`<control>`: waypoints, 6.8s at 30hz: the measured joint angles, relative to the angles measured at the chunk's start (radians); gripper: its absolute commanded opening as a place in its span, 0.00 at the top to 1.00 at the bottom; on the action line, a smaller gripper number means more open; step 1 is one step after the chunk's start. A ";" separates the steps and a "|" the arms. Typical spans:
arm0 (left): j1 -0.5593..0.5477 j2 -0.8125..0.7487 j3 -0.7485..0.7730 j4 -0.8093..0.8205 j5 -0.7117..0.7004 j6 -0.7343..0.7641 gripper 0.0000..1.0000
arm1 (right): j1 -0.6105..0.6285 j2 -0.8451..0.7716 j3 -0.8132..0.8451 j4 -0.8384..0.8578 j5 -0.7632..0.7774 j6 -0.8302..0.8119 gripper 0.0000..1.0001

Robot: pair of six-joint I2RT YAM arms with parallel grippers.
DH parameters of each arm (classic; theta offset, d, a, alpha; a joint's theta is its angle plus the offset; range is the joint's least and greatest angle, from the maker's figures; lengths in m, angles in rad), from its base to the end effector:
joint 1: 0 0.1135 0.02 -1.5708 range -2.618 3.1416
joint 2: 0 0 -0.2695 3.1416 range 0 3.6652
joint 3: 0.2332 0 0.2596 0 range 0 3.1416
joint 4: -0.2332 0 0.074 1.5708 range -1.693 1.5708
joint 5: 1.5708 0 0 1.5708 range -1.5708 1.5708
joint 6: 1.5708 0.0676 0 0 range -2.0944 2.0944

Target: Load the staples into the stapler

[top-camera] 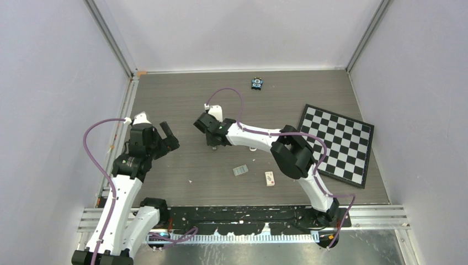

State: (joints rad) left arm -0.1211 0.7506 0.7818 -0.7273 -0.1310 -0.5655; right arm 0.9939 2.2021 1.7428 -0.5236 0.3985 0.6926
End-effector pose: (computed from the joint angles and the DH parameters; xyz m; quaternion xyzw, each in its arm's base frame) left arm 0.1814 -0.0132 0.2747 -0.2262 0.8756 -0.0864 0.4179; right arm 0.2989 0.4112 0.1594 -0.0841 0.9362 0.0861 0.3304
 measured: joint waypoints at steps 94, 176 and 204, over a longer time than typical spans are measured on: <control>0.000 0.005 0.004 -0.011 0.000 0.003 0.00 | -0.079 -0.049 -0.043 0.065 -0.009 0.013 0.59; -0.369 0.554 -0.125 0.578 -0.061 -0.081 0.41 | -0.392 -0.188 -0.210 0.292 -0.595 -0.084 0.53; -0.499 0.797 -0.081 0.801 -0.157 0.025 0.90 | -0.412 -0.171 -0.258 0.291 -0.649 -0.065 0.57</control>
State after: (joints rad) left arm -0.6197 1.5475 0.7010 0.0734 -0.2878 -0.5407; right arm 0.5823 2.0308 1.4849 -0.2329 -0.2504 0.6277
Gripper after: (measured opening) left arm 0.179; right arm 0.433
